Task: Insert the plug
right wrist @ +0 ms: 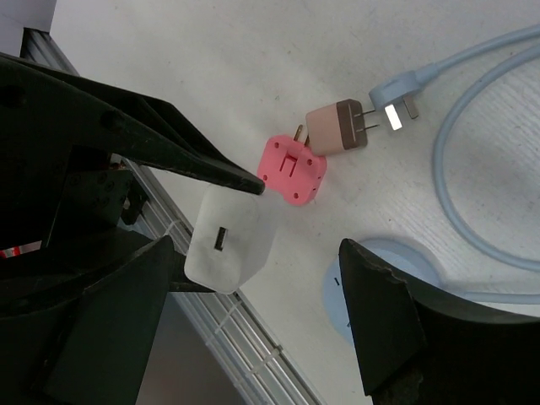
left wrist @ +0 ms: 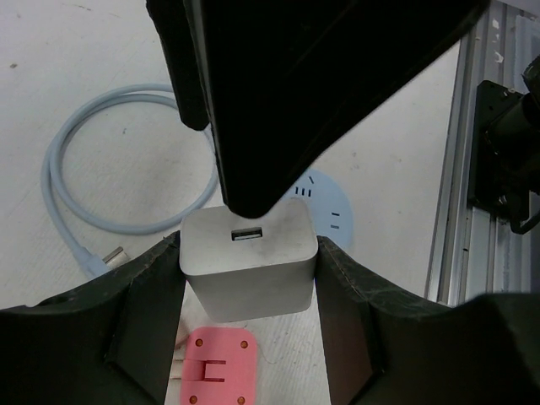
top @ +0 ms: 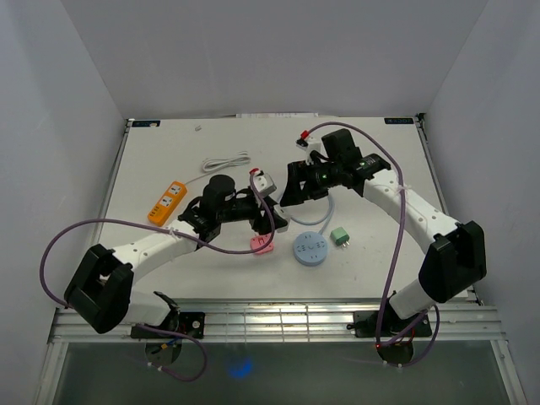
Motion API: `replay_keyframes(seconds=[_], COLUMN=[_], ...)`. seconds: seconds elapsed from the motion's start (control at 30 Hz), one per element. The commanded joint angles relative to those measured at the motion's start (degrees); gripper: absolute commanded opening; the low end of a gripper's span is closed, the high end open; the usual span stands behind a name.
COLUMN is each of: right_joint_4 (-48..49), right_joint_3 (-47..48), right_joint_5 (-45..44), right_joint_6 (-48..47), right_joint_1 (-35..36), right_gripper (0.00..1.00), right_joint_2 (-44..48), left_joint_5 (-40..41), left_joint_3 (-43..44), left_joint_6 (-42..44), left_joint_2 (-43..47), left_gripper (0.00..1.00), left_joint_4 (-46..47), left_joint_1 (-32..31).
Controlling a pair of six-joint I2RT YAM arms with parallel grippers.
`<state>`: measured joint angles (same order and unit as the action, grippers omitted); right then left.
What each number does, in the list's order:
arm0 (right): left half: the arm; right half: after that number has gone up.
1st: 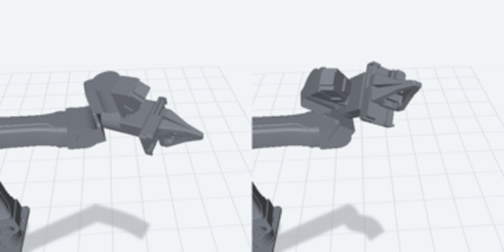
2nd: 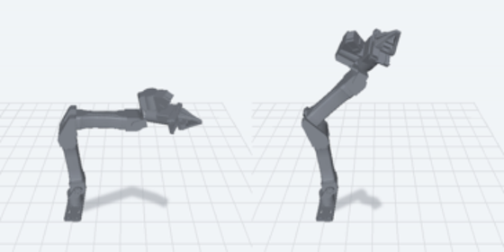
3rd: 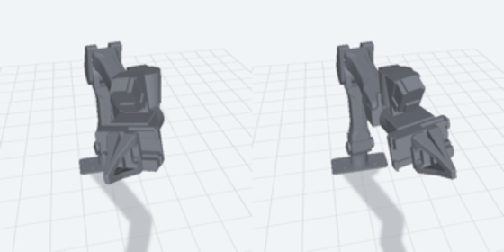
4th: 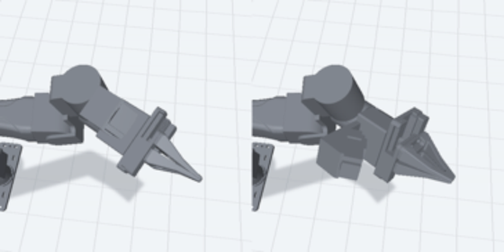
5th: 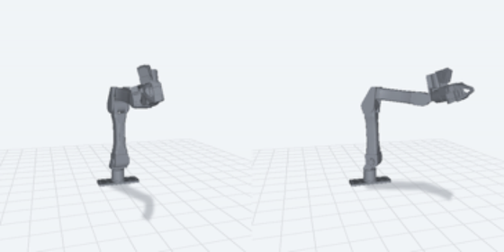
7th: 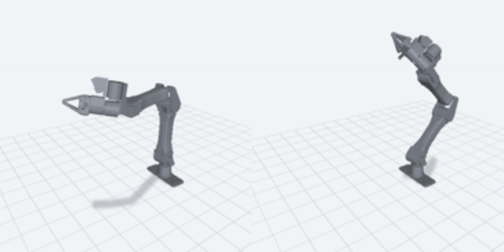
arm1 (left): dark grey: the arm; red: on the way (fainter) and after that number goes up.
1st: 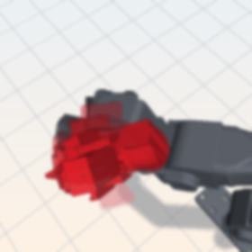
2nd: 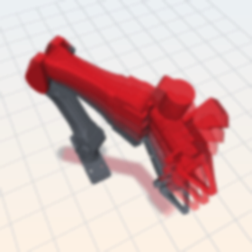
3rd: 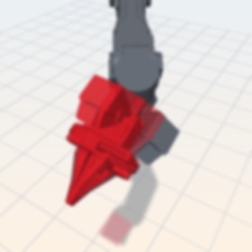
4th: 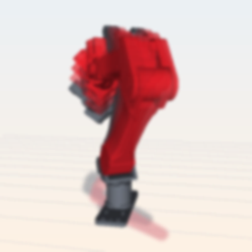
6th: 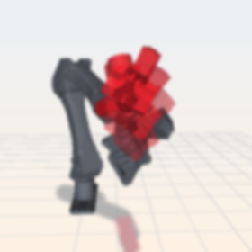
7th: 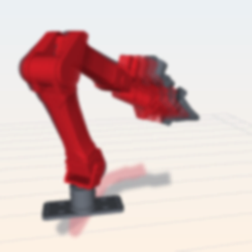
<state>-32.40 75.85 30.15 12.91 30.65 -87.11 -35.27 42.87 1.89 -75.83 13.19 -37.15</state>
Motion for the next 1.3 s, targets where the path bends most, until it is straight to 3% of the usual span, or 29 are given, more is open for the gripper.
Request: replay_keyframes(seconds=[0.0, 0.17, 0.47, 0.53, 0.7, 0.77, 0.9, 1.1, 1.27], right_joint_4=[-1.88, 2.17, 1.03, 1.03, 0.94, 1.03, 1.38, -0.56, -0.65], right_joint_3=[2.28, -0.62, -0.53, -0.62, -0.71, -1.06, -0.8, -0.62, -2.02], right_joint_5=[0.0, -0.18, -3.43, -3.52, -3.7, -3.35, -2.73, -1.94, -1.85], right_joint_6=[1.06, 6.07, 6.17, 5.82, 5.11, 5.2, 5.11, 2.83, 1.95], right_joint_1=[1.42, 3.27, 5.47, 5.64, 5.91, 6.0, 6.08, 6.26, 6.08], right_gripper=[0.84, 0.82, 0.82, 0.75, 0.73, 0.68, 0.48, 0.37, 0.16], right_joint_2=[-0.69, -0.08, -2.27, -2.89, -4.2, -4.47, -4.73, -5.09, -4.91], left_joint_5=[2.65, 7.57, 8.99, 8.55, 8.64, 8.29, 8.19, 10.13, 11.45], left_joint_3=[2.92, 3.45, 4.59, 4.68, 3.98, 3.71, 3.62, 3.1, 2.74], left_joint_6=[2.68, 4.26, 4.88, 4.88, 4.44, 4.44, 4.26, 4.17, 3.3], left_joint_2=[-0.02, -0.98, -1.86, -1.77, -1.07, -0.63, -0.46, 0.16, 0.77], left_gripper=[0.16, 0.17, 0.17, 0.16, 0.16, 0.16, 0.16, 0.18, 0.21], left_joint_4=[-0.27, -0.27, -0.18, -0.1, 0.61, 1.22, 1.31, 1.84, 2.8], left_joint_1=[-0.91, -2.05, -2.76, -2.84, -3.02, -3.02, -3.11, -3.11, -3.11])
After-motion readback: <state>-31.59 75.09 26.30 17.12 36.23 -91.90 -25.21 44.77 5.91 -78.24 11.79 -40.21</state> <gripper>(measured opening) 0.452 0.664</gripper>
